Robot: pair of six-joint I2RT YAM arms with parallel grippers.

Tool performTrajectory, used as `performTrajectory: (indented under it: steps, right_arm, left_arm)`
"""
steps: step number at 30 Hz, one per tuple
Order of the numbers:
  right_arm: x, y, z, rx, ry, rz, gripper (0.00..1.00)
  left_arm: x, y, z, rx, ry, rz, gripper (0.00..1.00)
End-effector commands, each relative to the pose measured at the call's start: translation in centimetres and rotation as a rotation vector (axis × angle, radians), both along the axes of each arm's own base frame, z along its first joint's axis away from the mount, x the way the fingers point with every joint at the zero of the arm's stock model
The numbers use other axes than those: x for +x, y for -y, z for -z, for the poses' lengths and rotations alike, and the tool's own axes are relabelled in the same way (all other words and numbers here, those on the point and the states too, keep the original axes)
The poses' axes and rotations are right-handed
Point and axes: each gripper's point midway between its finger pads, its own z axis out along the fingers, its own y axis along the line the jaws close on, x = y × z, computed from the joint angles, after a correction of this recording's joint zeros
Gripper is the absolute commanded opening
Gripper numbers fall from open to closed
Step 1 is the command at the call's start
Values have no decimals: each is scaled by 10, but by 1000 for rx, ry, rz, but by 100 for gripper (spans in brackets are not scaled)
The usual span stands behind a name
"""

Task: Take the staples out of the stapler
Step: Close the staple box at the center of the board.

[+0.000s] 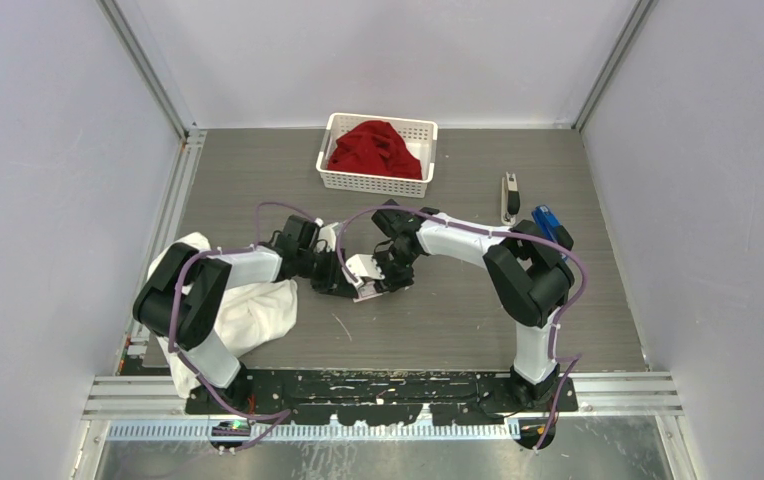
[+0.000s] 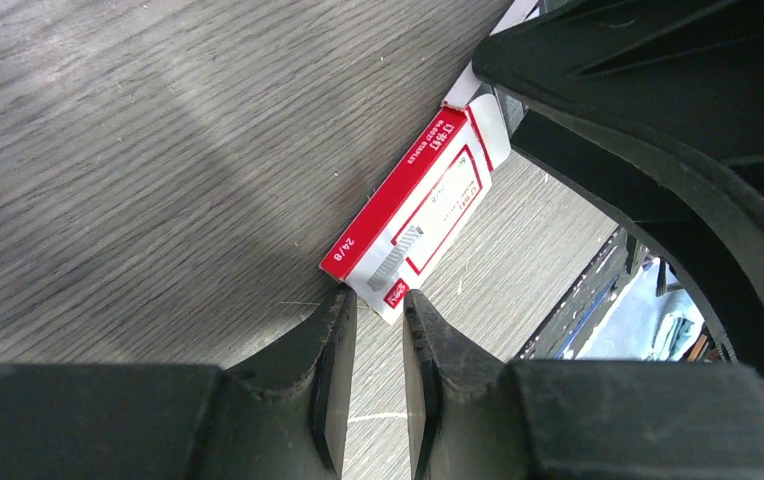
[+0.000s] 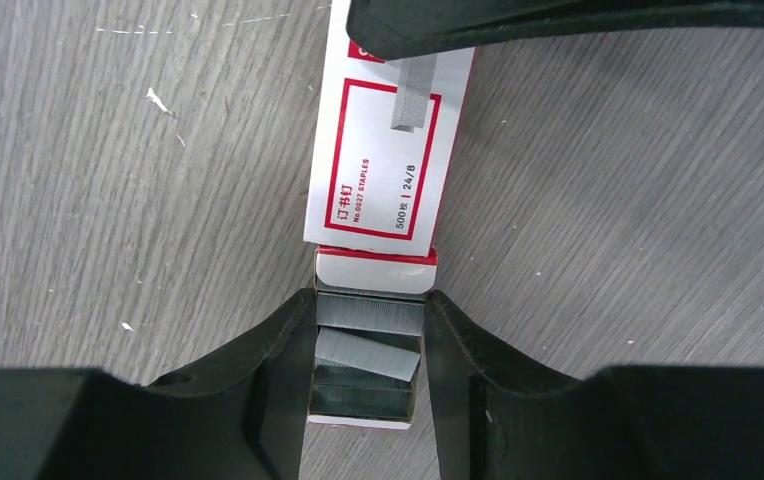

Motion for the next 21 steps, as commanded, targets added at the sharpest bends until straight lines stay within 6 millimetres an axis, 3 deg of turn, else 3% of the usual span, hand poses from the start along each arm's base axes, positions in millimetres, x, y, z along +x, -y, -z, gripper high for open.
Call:
performTrajectory:
  steps: [1,21]
  right_arm:
    - [-40,21,26,-112,-150,-46,35]
    - [-43,29,22,-147,-147,-50,35]
  left_arm:
    - [-5,-10,8,57,-13,17,26]
    - [-8,-10,7,45,-5,38,25]
